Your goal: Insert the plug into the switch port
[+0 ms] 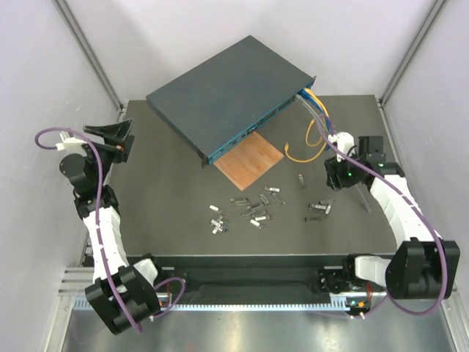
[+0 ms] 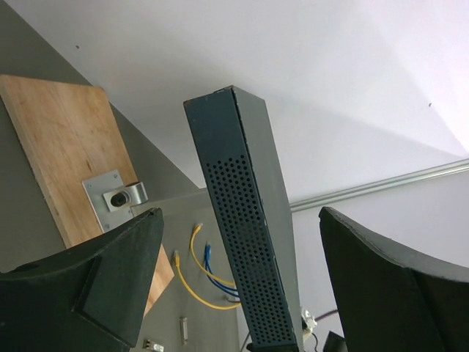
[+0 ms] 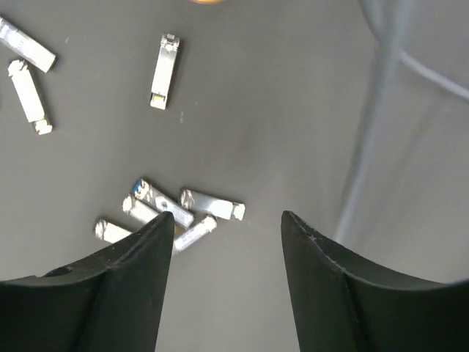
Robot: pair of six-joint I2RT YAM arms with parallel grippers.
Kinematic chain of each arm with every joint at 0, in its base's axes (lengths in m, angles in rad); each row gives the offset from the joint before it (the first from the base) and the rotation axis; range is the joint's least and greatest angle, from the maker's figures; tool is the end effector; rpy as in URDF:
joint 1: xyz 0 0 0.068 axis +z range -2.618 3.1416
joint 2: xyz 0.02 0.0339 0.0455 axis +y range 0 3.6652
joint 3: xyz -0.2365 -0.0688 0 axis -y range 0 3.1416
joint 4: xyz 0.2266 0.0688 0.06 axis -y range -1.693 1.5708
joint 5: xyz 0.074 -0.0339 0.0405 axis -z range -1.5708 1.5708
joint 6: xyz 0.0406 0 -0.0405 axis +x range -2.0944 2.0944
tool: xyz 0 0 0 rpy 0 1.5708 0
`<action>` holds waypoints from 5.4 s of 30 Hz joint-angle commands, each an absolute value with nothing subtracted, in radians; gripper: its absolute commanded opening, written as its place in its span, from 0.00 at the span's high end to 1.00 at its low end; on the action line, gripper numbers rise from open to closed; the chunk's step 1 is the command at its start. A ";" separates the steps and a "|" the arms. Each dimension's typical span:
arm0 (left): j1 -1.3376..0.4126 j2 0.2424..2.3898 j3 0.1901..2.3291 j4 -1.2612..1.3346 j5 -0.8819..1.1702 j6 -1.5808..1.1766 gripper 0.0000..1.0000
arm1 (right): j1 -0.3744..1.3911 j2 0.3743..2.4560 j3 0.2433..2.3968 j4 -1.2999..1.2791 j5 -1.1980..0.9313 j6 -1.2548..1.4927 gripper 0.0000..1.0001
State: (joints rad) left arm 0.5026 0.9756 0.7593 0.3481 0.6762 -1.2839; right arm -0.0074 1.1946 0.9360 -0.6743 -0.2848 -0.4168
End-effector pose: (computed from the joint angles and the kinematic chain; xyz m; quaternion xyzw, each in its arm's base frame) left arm 0.2106 0.0868 0.3332 -0.3280 0.5841 -0.4723 0.5729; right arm 0.2349 0.0097 0.2428 -0.2346 0.9113 0.0664 0.3318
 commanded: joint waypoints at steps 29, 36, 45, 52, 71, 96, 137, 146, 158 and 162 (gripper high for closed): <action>0.506 0.989 0.776 0.327 0.683 -1.229 0.09 | 0.342 1.739 1.054 -0.256 -0.005 -0.101 0.59; 0.506 1.002 0.817 0.330 0.681 -1.223 0.10 | 0.345 1.738 1.043 -0.317 0.005 -0.103 0.83; 0.506 1.058 0.957 0.382 0.686 -1.276 0.09 | 0.333 1.402 1.055 -0.462 -0.302 -0.173 1.00; 0.488 1.120 1.143 0.508 0.689 -1.280 0.08 | 0.290 1.174 1.114 -0.531 -0.448 -0.172 1.00; -0.702 1.434 1.646 -0.230 0.412 -0.016 0.14 | 0.156 0.936 1.060 0.148 -0.560 0.587 1.00; -1.049 1.588 1.726 -0.169 -0.080 0.170 0.38 | 0.230 0.851 0.931 0.213 -0.554 0.667 1.00; -1.146 1.193 1.161 -0.215 0.009 1.534 1.00 | 0.302 1.097 1.488 -1.026 -0.832 -0.264 0.32; -1.209 1.212 1.095 -0.071 -0.149 1.615 1.00 | 0.428 1.019 1.348 -0.836 -0.615 -0.187 0.37; -1.210 1.223 1.089 -0.083 -0.144 1.626 1.00 | 0.534 1.066 1.370 -0.821 -0.554 -0.227 0.42; -1.210 1.224 1.088 -0.084 -0.141 1.626 1.00 | 0.560 1.074 1.367 -0.830 -0.532 -0.252 0.42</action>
State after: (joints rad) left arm -1.2045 1.2205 1.0843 -0.1497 -0.1589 1.6066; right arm 0.5255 1.0630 1.3479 -0.8665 -0.5571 -0.2214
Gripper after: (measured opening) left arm 0.092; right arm 0.584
